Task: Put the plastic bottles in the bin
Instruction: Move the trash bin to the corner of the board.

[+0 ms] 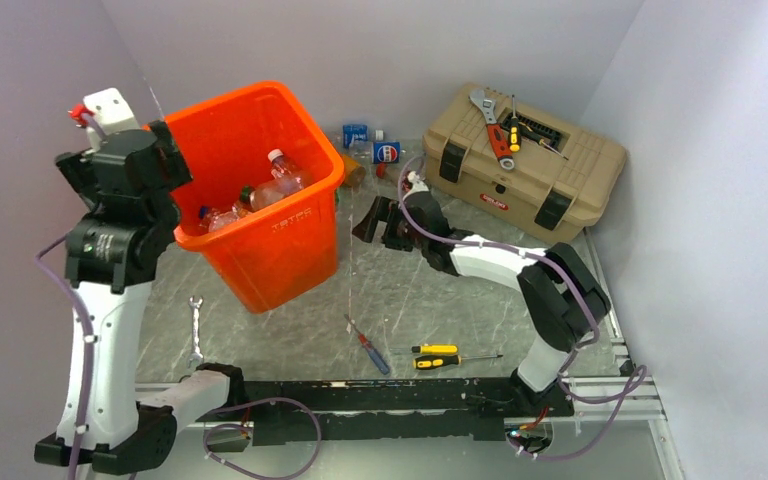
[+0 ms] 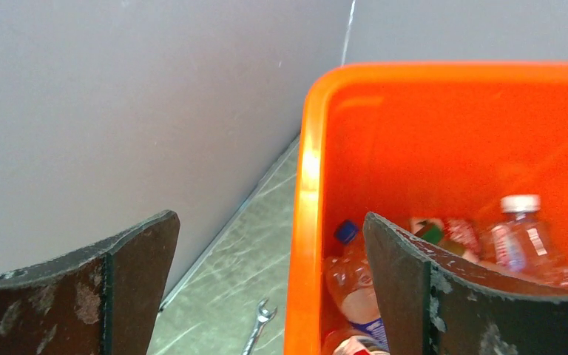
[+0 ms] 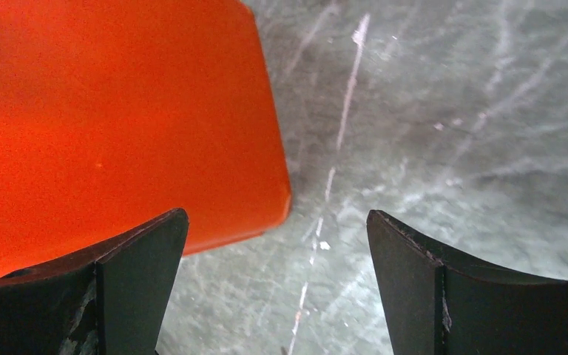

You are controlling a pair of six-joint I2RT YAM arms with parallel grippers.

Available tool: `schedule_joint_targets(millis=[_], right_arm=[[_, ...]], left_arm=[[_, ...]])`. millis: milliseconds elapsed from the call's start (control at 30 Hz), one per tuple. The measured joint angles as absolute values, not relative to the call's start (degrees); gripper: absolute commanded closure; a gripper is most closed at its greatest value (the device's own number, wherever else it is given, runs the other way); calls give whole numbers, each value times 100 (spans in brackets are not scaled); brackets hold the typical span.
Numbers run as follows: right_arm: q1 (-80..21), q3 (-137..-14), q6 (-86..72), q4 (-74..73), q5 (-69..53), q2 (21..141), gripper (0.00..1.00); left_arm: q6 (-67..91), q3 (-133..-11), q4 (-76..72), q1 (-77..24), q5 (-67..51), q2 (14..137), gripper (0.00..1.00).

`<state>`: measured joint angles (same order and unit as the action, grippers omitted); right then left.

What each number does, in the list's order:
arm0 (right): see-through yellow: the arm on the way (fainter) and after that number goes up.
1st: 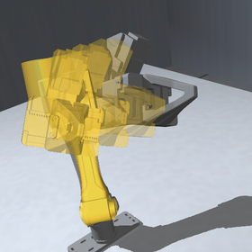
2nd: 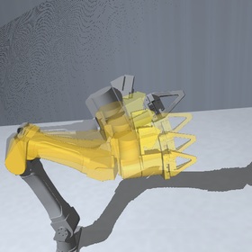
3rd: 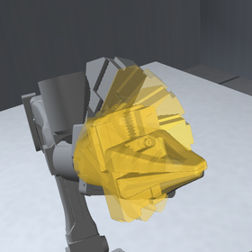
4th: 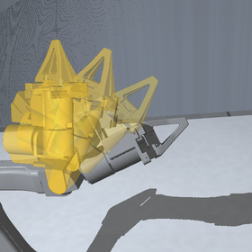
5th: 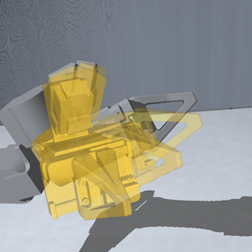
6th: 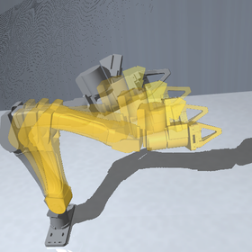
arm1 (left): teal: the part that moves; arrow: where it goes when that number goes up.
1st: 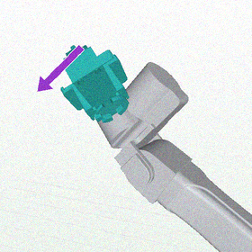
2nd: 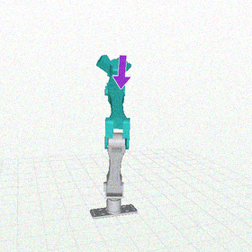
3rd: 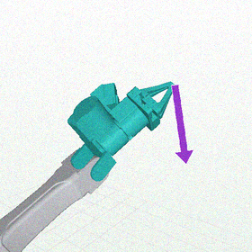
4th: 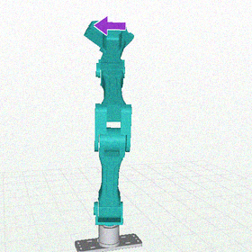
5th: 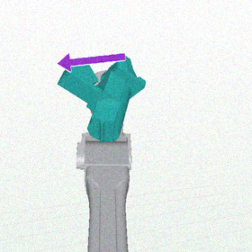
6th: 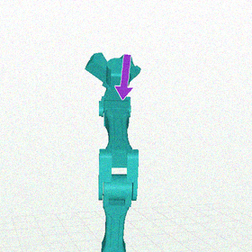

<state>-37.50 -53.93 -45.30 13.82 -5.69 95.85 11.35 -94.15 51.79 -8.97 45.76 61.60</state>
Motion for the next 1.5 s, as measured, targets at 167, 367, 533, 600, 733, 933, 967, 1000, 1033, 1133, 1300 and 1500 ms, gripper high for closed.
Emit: schedule_joint_targets(millis=[167,367,533,600,733,933,967,1000,1033,1133,1300,1500], right_arm=[[-3815,-6051,-4615,1459,-659,10116,8],[-4073,-6768,-4698,1439,-648,10840,10],[-4250,-6831,-4801,1326,-469,10930,10],[-4324,-6831,-4908,1330,-434,10951,10],[-4521,-6831,-5207,1343,-325,11030,10],[-4989,-6954,-5730,1463,-303,11419,11],[-5052,-7024,-5789,1468,-314,11518,11],[-5122,-7120,-5872,1468,-338,11640,11],[-5181,-7216,-5946,1468,-362,11756,11],[-5297,-7450,-6180,1509,-482,12042,11],[-5339,-7905,-6525,1551,-659,12457,11],[-5382,-8545,-6685,1592,-812,12945,11]], left_arm=[[1374,-10287,5277,-897,3894,6005,1],[1946,-10121,4812,-893,1299,5363,0],[2451,-9441,3972,-893,-620,5214,1],[2606,-9030,3750,-893,-1138,5183,1],[2788,-8591,3656,-893,-1743,5203,1],[2749,-8466,3627,-919,-2010,5157,0],[2707,-8495,3634,-941,-2005,5148,1],[2657,-8558,3638,-980,-1990,5146,1],[2617,-8626,3632,-1017,-1986,5144,1],[2563,-8737,3579,-1079,-1994,5109,1],[2508,-8746,3468,-1116,-2102,5072,0],[2460,-8735,3459,-1140,-2117,5096,1]])
